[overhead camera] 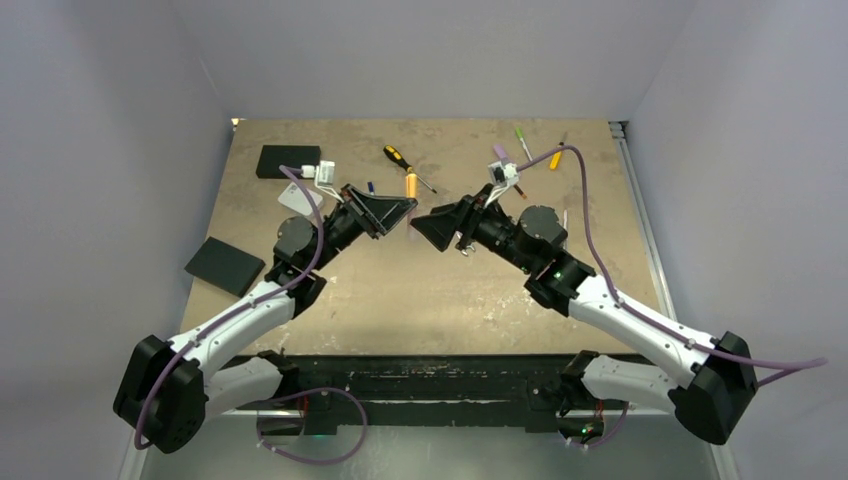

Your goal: Open the pen caps

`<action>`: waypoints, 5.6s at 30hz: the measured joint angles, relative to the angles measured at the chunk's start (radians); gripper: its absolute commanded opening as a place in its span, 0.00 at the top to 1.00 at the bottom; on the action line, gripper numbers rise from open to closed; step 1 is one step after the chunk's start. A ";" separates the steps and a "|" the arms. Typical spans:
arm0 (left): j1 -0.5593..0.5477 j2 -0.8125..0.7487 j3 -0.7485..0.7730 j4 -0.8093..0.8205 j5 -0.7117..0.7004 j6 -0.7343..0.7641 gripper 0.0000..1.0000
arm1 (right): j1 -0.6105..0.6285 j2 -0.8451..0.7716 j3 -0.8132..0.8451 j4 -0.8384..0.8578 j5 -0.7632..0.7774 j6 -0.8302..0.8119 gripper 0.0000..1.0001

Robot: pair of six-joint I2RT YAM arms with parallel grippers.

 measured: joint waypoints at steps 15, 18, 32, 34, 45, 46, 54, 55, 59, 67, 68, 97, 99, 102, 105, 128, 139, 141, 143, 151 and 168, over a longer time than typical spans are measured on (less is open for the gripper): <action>-0.057 -0.002 0.045 -0.078 -0.050 0.047 1.00 | 0.007 0.058 0.000 -0.032 0.006 -0.010 0.41; -0.077 -0.002 0.049 -0.098 -0.070 0.061 1.00 | 0.012 0.074 0.014 -0.039 0.006 -0.008 0.51; -0.133 -0.058 0.108 -0.302 -0.176 0.205 0.16 | 0.023 0.069 0.031 -0.074 0.029 -0.013 1.00; -0.135 -0.106 0.113 -0.346 -0.190 0.232 0.09 | 0.023 0.023 0.008 -0.077 0.020 -0.019 1.00; -0.068 -0.050 0.158 -0.088 0.137 0.170 0.15 | 0.019 -0.091 -0.056 0.026 -0.244 0.001 1.00; -0.056 -0.021 0.154 -0.026 0.180 0.124 0.18 | 0.019 -0.091 -0.060 0.038 -0.266 0.008 1.00; -0.033 0.107 0.151 0.331 0.397 -0.130 0.51 | 0.015 -0.074 -0.065 0.148 -0.370 0.058 1.00; -0.033 0.107 0.151 0.354 0.410 -0.144 0.51 | 0.013 -0.073 -0.068 0.160 -0.378 0.063 1.00; -0.032 0.110 0.151 0.427 0.450 -0.202 0.61 | 0.005 -0.071 -0.088 0.224 -0.425 0.092 1.00; -0.029 0.116 0.151 0.449 0.481 -0.243 0.60 | 0.005 -0.072 -0.099 0.261 -0.464 0.113 1.00; -0.029 0.116 0.151 0.444 0.481 -0.241 0.60 | 0.005 -0.072 -0.099 0.260 -0.463 0.113 1.00; -0.052 0.101 0.152 0.206 0.438 -0.101 1.00 | -0.003 -0.078 -0.056 0.109 -0.257 0.046 0.59; -0.052 0.098 0.152 0.195 0.428 -0.095 1.00 | -0.003 -0.078 -0.051 0.111 -0.243 0.045 0.78; -0.051 0.097 0.152 0.168 0.404 -0.079 1.00 | 0.001 -0.078 -0.051 0.121 -0.232 0.048 1.00; -0.051 0.095 0.152 0.154 0.390 -0.077 0.68 | 0.001 -0.077 -0.051 0.121 -0.226 0.049 1.00; -0.009 0.093 0.155 0.143 0.372 -0.137 1.00 | 0.000 -0.095 -0.074 0.134 -0.179 0.050 1.00; 0.200 0.202 0.282 0.376 0.184 -0.323 1.00 | -0.002 -0.180 -0.188 0.062 -0.157 0.069 1.00; 0.198 0.194 0.295 0.315 0.183 -0.293 1.00 | -0.002 -0.191 -0.163 -0.019 -0.095 0.060 1.00; 0.198 0.165 0.312 0.164 0.176 -0.205 1.00 | -0.001 -0.173 -0.081 -0.169 0.025 0.038 1.00; 0.193 -0.074 0.299 -0.566 -0.034 0.168 1.00 | -0.190 0.083 0.189 -0.500 0.429 -0.054 1.00; 0.193 -0.216 0.050 -0.880 -0.098 0.264 1.00 | -0.770 0.467 0.193 -0.570 0.586 -0.259 1.00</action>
